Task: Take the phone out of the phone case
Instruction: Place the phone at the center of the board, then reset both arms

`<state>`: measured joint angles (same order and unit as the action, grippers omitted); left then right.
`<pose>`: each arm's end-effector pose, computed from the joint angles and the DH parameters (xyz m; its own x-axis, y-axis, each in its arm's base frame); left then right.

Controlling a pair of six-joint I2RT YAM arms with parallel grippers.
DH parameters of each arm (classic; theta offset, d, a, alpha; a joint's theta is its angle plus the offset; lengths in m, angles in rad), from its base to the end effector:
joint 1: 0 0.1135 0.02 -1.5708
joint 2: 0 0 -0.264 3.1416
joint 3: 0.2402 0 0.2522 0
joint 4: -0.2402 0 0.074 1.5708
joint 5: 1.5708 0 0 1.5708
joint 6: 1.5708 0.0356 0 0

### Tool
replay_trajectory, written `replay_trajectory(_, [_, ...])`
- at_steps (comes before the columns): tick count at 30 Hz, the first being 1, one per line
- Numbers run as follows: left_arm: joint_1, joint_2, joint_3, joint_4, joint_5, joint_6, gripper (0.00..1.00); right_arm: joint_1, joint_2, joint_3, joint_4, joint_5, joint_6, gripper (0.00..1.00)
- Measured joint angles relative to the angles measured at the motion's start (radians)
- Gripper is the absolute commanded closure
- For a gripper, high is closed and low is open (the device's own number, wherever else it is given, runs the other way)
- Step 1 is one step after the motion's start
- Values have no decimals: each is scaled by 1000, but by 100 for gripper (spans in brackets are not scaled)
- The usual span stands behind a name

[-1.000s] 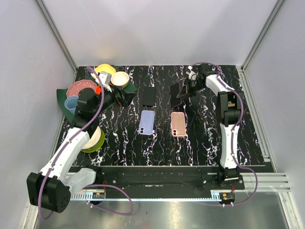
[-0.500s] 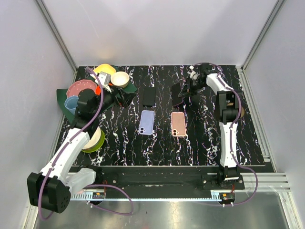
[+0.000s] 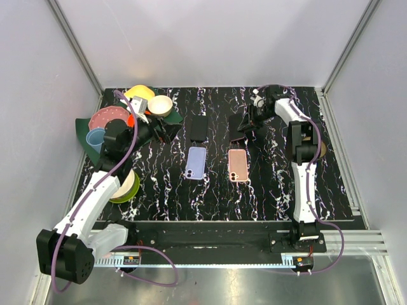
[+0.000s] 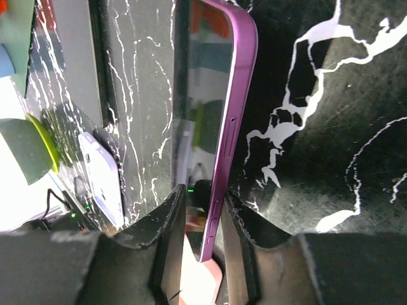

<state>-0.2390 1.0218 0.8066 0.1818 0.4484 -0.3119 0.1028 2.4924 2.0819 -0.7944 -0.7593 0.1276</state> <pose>0.2299 -0.0719 0.3415 -0.2255 -0.2297 -0.9468 0.5937 0.7381 -0.3205 0.5093 0.0772 0.1371 -0.9620 -0.0064 -0.2731 -0.1986 0.7028 0.6831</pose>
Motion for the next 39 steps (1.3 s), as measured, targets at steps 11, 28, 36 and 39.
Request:
replay_trajectory(11, [0,0,-15,8,4,-3,1,2,-13,-8,4,89,2,30])
replay_trajectory(28, [38,-20,0,-151,-26,196,1,6,-408,-336,20,521,-132,0])
replay_trajectory(36, [121,-106,1,-222,-71,329,1,1,-902,-654,166,681,-235,0])
replay_trajectory(39, [176,-119,1,-245,-69,344,1,-6,-1099,-755,217,721,-256,0])
